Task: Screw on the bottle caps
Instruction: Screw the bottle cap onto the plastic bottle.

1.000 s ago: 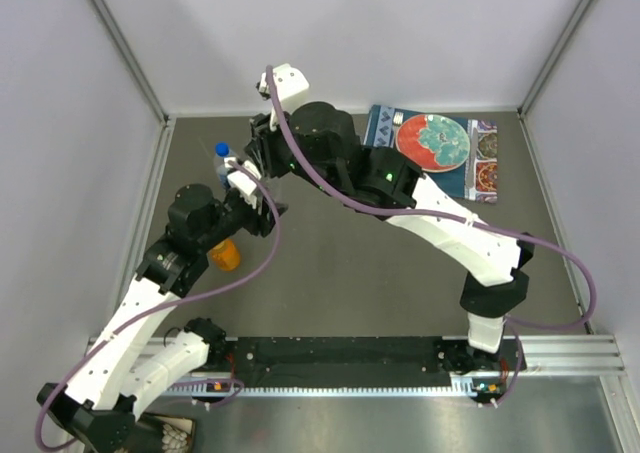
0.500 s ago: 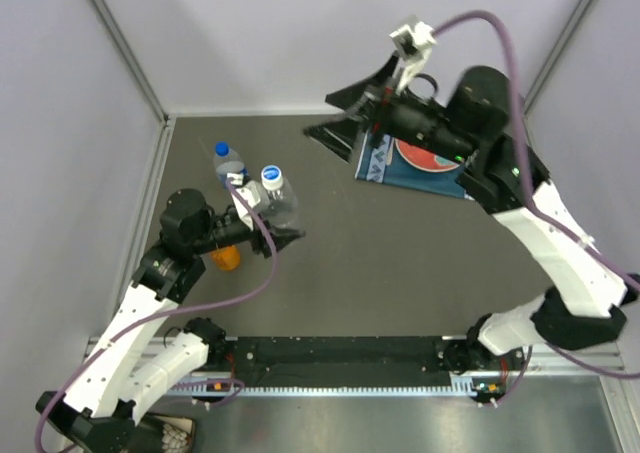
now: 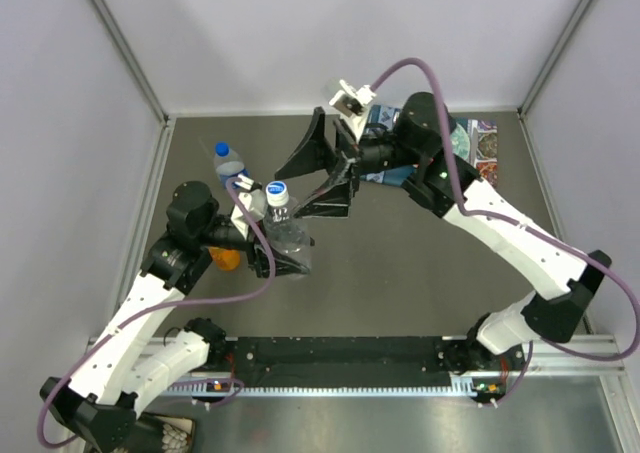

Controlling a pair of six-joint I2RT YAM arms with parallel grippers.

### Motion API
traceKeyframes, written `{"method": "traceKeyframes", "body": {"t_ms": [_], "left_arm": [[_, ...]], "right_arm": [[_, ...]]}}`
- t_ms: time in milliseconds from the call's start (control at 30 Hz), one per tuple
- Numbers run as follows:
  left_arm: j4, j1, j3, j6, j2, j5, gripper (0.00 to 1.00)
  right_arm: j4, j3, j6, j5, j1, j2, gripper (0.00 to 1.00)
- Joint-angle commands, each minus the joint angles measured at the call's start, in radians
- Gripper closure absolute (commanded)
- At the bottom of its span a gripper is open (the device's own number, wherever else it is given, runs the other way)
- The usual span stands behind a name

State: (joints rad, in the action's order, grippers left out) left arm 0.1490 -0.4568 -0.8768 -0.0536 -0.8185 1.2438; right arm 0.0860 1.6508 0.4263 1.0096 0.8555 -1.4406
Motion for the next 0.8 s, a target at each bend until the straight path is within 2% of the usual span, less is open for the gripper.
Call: {"method": "traceKeyframes", "body": {"t_ms": [0,233,533,767], "left_arm": [[-0.062,0.004,-0.037,-0.014,-0.002,0.054,1.00],[-0.062,0.004,-0.030,-0.011,0.001,0.023,1.00],[-0.062,0.004,-0.013,-0.002,0.008,-0.020,1.00],[-0.057,0.004,-0.019,0.005,0.018,-0.056,1.00]], "right_arm": [[0.107,0.063,0.057,0.080,-0.003,-0.026,0.14],[0.118,0.064,0.068,0.075,0.030,-0.069,0.18],[0.081,0.110,0.042,0.037,0.070,-0.112,0.33],[0.022,0.138,0.022,0.034,0.070,-0.132,0.68]]}}
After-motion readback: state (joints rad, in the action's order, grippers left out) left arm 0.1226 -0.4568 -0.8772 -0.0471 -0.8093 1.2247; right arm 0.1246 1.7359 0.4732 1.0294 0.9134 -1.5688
